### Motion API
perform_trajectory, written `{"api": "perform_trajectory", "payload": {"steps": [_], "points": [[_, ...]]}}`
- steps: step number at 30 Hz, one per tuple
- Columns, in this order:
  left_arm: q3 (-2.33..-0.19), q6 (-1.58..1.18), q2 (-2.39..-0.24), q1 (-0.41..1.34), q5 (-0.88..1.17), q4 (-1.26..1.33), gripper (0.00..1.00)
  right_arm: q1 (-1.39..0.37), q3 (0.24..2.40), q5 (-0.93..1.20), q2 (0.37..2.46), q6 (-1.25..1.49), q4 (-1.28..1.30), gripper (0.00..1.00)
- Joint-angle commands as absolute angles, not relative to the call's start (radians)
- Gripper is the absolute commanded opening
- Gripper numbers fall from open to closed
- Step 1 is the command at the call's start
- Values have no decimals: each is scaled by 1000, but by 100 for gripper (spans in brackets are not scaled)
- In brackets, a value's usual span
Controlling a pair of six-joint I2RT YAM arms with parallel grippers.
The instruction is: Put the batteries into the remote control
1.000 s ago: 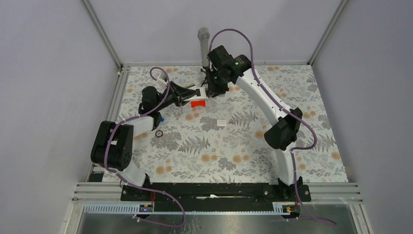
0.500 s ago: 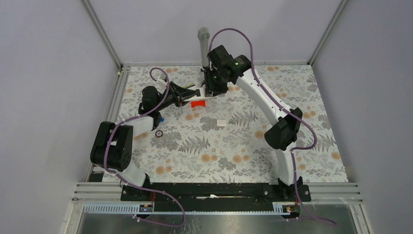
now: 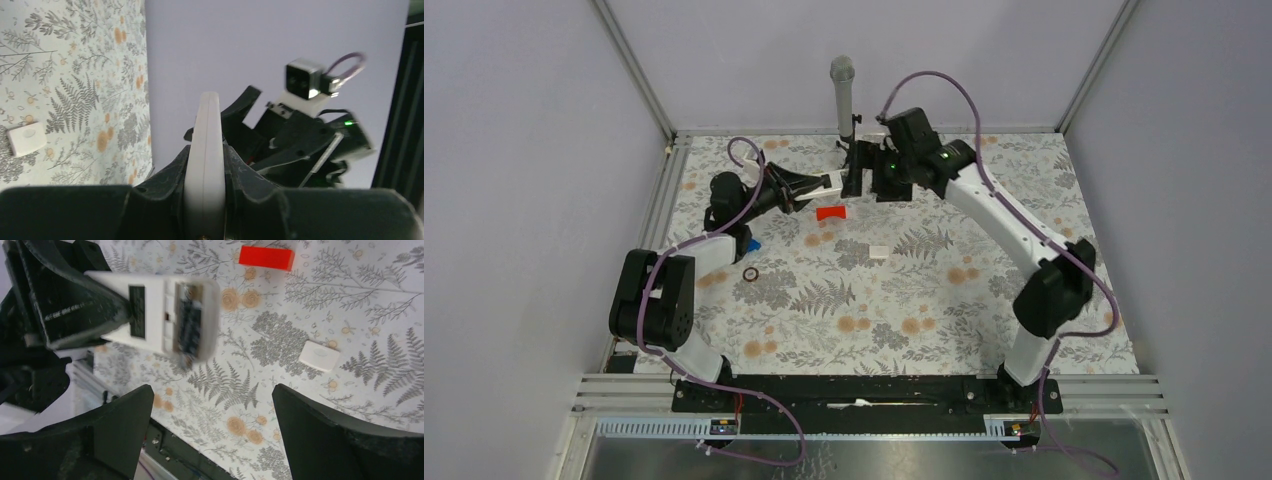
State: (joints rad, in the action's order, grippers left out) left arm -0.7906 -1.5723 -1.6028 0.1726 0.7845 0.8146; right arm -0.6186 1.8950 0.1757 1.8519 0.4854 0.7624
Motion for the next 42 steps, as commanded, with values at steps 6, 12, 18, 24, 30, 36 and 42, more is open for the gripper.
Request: {"api": "perform_trajectory", "payload": {"steps": [6,12,18,24,30,36,42], "points": [[-836,-1714,-1569,137,876,971,0,-488,1520,561,1568,661,131,100],[-835,-1731,-1543,135,904,937,0,-485,1493,614,1552,636,95,92],[-852,-1781,-1514,135,916,916,0,-480,1437,708,1558,609,19,54],[-880,-1722,-1482,135,919,792,0,-479,1435,731,1566,586,18,43],[-873,-1717,-1473,136,916,785,0,-480,1425,716,1584,607,10,37],[-874,-1715,-1470,139,914,785,0,-479,1420,711,1607,645,-26,33],[-882,-1717,-1469,140,914,783,0,-479,1427,686,1629,650,-7,29]]}}
